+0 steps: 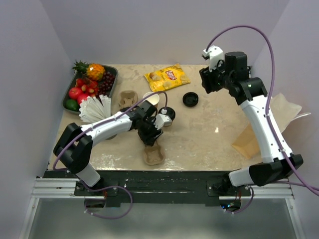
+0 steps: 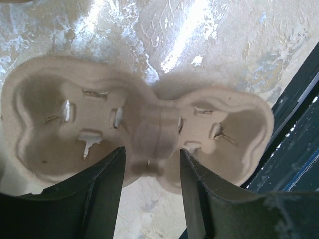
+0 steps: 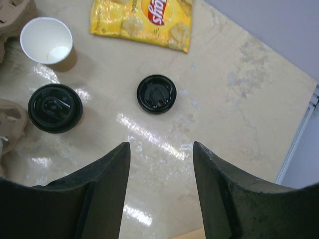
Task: Pack the takeout coffee
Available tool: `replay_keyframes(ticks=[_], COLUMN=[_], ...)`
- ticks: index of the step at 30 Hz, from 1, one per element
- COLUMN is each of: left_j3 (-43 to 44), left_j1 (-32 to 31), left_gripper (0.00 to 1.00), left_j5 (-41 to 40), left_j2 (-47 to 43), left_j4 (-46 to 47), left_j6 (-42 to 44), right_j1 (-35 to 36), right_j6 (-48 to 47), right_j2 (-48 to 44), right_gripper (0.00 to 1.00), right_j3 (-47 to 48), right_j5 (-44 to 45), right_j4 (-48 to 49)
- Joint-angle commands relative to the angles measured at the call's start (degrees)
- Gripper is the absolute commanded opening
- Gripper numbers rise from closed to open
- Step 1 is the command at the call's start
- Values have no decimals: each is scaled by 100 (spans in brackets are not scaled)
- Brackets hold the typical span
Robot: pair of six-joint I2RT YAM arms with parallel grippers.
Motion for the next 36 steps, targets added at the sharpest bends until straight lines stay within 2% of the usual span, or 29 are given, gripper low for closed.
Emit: replay_keyframes(ticks=[1,3,6,11,13,16,19,20,21,23,24,26,28,30,32,36], left_j3=[92,118,232,715,864,1190,1707,2040,2217,2769,2955,3385,3449,3283,3055,2755], left_j1=[6,-3,6,6,6,6,6,6,-3,-29,-73,-117,-153,-153,-161,-161], left_gripper=[54,56,58,59,59,59,60,62,64,66,66,66,66,66,66,66], left_j5=[170,345,565,961,970,996,1041,1084,1111,1163,1155,1199,1242,1418,1454,1489], left_j2=[4,-31,-153,-496,-620,-664,-576,-515,-384,-86,21,266,338,347,312,285], left_j4=[224,172,110,109,224,320,662,985,1180,1671,1787,2033,2314,2807,3123,3327], left_j6=[-172,-172,-129,161,337,557,426,277,-159,-680,-1126,-1471,-1876,-2183,-2325,-2361], right_j1=[-633,-854,-1197,-1716,-1988,-2559,-2999,-3017,-3018,-3018,-3018,-3018,-3018,-3026,-3026,-3035], right_j6=[169,29,-349,-973,-1498,-1835,-1626,-1564,-1502,-1352,-1378,-2009,-2808,-3492,-3724,-4240], right_j2=[292,503,890,1444,1454,1252,726,515,17,-355,-470,-567,-698,-813,-884,-972], right_gripper=[58,65,69,69,68,65,65,67,69,74,74,74,72,68,66,65], right_j3=[959,1572,2460,3998,4160,3968,3389,2839,2546,2010,2016,2277,2358,2271,2122,1622], right_j5=[-537,-705,-890,-558,-504,-556,-846,-855,-829,-637,-505,-460,-442,-556,-618,-171], right_j4=[-740,-1178,-1846,-2840,-3158,-3159,-2826,-2607,-2065,-1448,-1488,-2038,-2427,-2981,-3367,-3396])
